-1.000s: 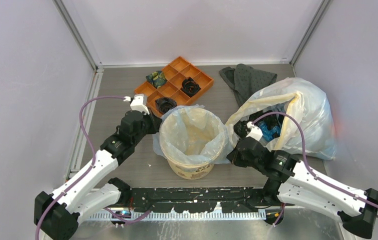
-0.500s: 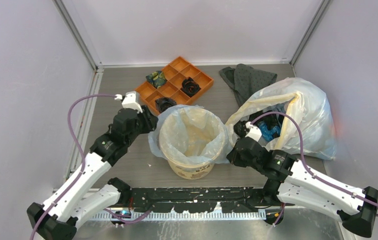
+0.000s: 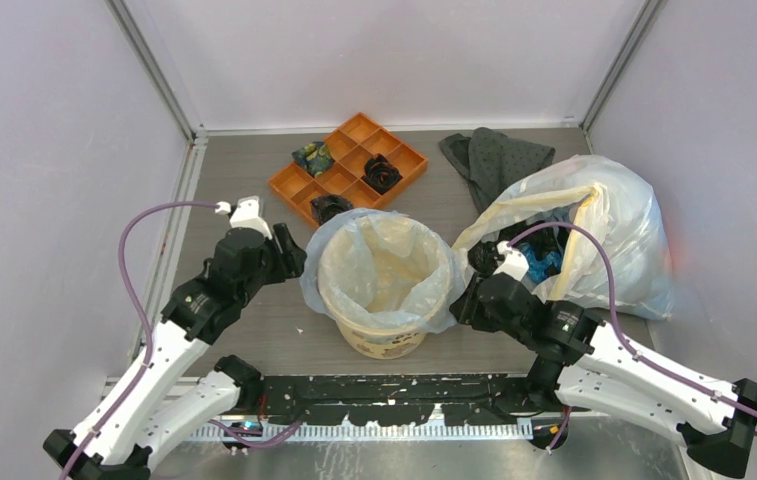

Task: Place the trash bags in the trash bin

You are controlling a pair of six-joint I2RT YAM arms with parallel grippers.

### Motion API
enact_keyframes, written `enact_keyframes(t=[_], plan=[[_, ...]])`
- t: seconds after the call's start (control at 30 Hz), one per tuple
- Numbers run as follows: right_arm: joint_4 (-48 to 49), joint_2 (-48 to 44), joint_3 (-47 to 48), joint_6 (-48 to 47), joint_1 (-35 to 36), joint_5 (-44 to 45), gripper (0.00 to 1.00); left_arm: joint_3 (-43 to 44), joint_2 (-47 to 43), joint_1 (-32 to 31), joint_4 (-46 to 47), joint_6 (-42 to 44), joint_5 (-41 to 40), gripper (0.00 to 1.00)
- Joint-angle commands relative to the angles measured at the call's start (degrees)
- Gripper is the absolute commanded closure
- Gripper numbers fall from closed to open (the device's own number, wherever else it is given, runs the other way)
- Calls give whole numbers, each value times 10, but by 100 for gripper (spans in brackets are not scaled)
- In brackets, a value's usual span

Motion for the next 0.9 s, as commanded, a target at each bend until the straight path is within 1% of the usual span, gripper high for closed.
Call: enact_keyframes(t=[0.0,0.27,0.47,0.63,0.7,0.77,0.87], plan=[[-1,-17,31,-5,4,31,55,-16,-50,0,-20,-36,40,41],[-1,-19,38,-13,3,39,49,-62,-60,0,-7,-73,94,41],[-7,-16,43,-22,3,61,40,-85,-53,0,7,-87,105,41],[-9,-17,57,-36,4,81,36,-104,-56,1,26,-94,110,41],[1,-10,64,-43,4,83,36,-110,-53,1,33,-97,114,43],[15,3,71,-48,3,81,36,-114,-49,1,37,-99,118,48],[31,25,72,-50,3,69,43,-122,-50,1,43,-101,122,61]])
